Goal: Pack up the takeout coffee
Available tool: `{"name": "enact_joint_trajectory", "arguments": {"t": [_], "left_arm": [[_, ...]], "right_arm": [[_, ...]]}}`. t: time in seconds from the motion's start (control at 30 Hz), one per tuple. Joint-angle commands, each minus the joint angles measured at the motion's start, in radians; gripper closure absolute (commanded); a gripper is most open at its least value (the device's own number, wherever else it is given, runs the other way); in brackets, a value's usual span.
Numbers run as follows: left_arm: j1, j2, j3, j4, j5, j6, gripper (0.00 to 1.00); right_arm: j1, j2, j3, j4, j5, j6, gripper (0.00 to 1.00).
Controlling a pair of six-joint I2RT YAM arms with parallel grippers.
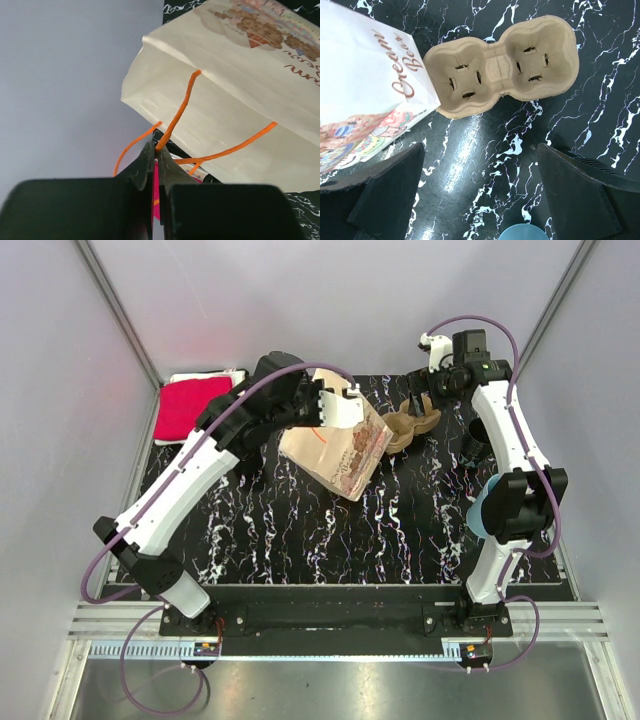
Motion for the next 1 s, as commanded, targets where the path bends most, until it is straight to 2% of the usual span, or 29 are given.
{"name": "enact_joint_trajectory", "arguments": {"t": [0.0, 0.1, 0.27, 0.4, 0.5, 0.53, 0.7, 0.97], "left_arm": [[-0.005, -0.025, 0.051, 0.049, -0.099, 0.055, 1.00], [-0.035, -0.017, 0.029, 0.050, -0.107, 0.050, 0.87], [-0.068, -0.002, 0.001, 0.104, -0.092, -0.008, 0.85], [-0.077, 0.024, 0.010, 0.106, -0.060, -0.049, 0.87], [-0.091, 0.027, 0.009, 0.106, -0.058, -0.057, 0.99], [-0.095, 0.023, 0.010, 0.104, -0.059, -0.055, 1.00], [-0.117, -0.012, 0.039, 0.044, -0.010, -0.062, 1.00], [-0.209, -0.049, 0.001, -0.046, -0.026, -0.078, 1.00]], "right_arm": [[-0.002, -0.044, -0.008, 0.038, 0.015, 0.000, 0.00], [-0.002, -0.040, -0.006, 0.038, 0.019, 0.000, 0.00], [-0.002, -0.045, -0.018, 0.041, 0.021, 0.001, 0.00], [-0.002, -0.051, -0.021, 0.045, 0.024, -0.002, 0.00], [-0.003, -0.056, -0.024, 0.047, 0.024, -0.002, 0.00], [-0.005, -0.057, -0.024, 0.047, 0.024, -0.002, 0.00], [-0.005, -0.057, -0.026, 0.054, 0.030, 0.003, 0.00], [-0.012, -0.041, -0.005, 0.059, 0.081, 0.032, 0.00]]}}
